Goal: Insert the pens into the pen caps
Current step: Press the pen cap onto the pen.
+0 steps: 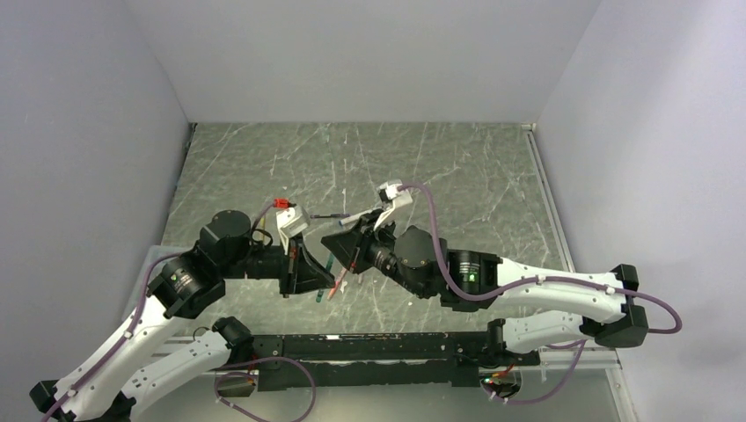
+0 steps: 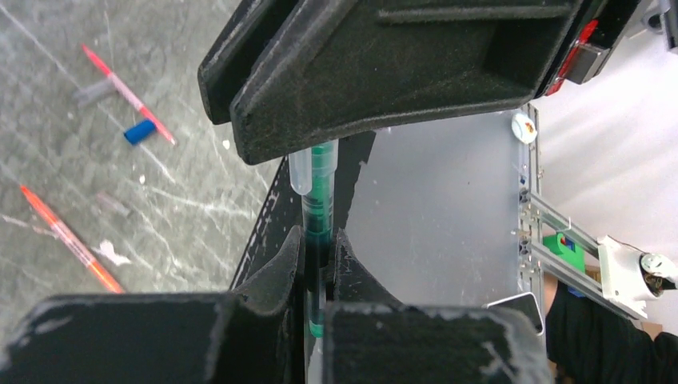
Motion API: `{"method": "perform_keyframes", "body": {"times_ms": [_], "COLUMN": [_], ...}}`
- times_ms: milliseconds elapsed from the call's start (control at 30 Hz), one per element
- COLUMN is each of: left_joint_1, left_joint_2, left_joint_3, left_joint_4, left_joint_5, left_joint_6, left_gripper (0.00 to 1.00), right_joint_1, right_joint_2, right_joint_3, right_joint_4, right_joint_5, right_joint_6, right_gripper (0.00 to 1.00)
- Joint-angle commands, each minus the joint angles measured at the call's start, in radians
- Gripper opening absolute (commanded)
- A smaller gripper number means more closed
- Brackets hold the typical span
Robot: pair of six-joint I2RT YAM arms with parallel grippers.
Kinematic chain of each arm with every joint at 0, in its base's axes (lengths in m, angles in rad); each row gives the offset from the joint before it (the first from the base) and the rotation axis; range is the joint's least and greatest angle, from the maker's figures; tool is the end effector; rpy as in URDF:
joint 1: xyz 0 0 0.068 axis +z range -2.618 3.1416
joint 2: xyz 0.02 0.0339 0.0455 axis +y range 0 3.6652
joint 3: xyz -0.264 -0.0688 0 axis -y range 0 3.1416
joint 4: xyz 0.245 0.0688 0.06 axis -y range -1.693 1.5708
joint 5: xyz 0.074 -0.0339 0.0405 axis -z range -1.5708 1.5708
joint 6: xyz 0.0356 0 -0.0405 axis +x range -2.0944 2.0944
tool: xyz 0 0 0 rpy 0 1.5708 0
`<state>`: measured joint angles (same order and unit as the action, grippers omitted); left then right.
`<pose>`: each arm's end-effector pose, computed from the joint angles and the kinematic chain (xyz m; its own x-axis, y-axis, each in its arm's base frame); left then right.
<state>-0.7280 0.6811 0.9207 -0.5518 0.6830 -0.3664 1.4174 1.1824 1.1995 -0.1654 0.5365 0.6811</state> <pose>0.0861 -0.1068 0.3649 -0.5596 0.1265 -0.8190 0.8183 0.2407 -0.5219 0.0588 0.2615 0.4066 -0.5037 0.2838 -0.8159 -0.5857 0.5821 0.5641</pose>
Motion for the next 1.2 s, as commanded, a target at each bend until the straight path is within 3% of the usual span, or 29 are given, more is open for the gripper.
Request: {"method": "perform_keyframes", "body": {"times_ms": [0, 667, 1167], "left_joint_1": [0.005, 0.011, 0.192], "left_joint_2": [0.003, 0.092, 0.236], "left_joint_3": [0.09, 0.143, 0.217], "left_joint_4": [0.195, 0.306, 0.466], "left_joint_5": [-0.098, -0.188, 0.018], "left_joint_6": [0.037, 0.029, -0.038], "left_gripper": [0.0, 0.0, 0.0], "right_joint_1": [0.058, 0.139, 0.17], "right_joint_2": [0.064, 0.063, 0.042], "right_joint_3": [-0.129, -0.26, -0.302], "right_joint_4": [-0.086, 0.032, 0.06], "right_joint_5": [-0.244, -0.241, -0.221], "right_joint_6": [0.114, 0.207, 0.227], "right_gripper": [0.0, 0.0, 0.0]}}
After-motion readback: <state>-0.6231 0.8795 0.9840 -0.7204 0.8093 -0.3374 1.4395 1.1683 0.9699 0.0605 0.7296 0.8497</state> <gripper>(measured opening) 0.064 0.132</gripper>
